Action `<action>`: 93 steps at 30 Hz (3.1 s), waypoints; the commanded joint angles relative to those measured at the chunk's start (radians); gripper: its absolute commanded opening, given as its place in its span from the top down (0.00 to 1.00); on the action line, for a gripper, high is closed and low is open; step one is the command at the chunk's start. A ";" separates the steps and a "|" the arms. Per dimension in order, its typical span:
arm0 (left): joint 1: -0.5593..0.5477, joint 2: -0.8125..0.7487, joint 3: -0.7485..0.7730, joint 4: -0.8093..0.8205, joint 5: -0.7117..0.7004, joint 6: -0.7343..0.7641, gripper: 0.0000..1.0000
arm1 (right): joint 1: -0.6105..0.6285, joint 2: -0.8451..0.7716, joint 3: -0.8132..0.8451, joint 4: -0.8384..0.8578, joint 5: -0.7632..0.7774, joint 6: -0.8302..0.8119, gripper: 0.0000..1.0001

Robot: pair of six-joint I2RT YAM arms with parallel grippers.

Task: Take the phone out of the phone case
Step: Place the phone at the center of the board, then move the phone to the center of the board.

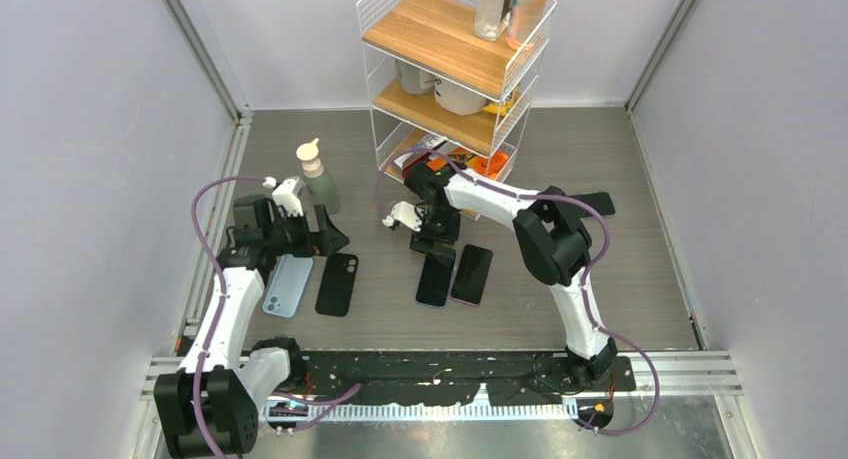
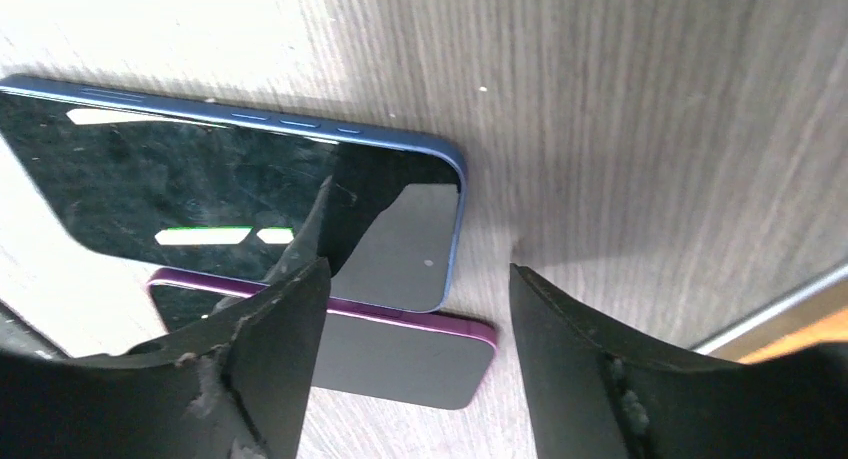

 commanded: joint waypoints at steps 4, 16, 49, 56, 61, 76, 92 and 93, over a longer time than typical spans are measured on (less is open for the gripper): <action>0.006 -0.049 0.012 0.039 0.010 -0.001 0.07 | -0.003 -0.178 -0.062 0.080 0.063 0.008 0.19; 0.006 -0.049 0.029 0.030 -0.006 0.013 0.06 | -0.004 -0.510 -0.319 0.186 0.112 0.042 0.05; 0.006 -0.070 0.024 0.054 -0.063 -0.025 0.07 | -0.848 -0.452 -0.347 0.450 0.131 0.206 0.05; 0.006 -0.062 0.023 0.053 -0.067 -0.020 0.07 | -0.875 -0.196 -0.096 0.441 0.177 0.322 0.04; 0.006 -0.056 0.023 0.054 -0.069 -0.018 0.07 | -0.882 -0.043 0.059 0.396 0.175 0.343 0.04; 0.006 -0.060 0.021 0.054 -0.051 -0.023 0.07 | -0.936 0.050 0.094 0.220 0.102 0.266 0.00; 0.006 -0.084 0.024 0.049 -0.043 -0.026 0.07 | -0.985 -0.061 -0.145 0.163 0.049 0.122 0.10; 0.006 -0.083 0.024 0.050 -0.042 -0.026 0.07 | -0.986 -0.076 -0.155 0.162 0.047 0.119 0.11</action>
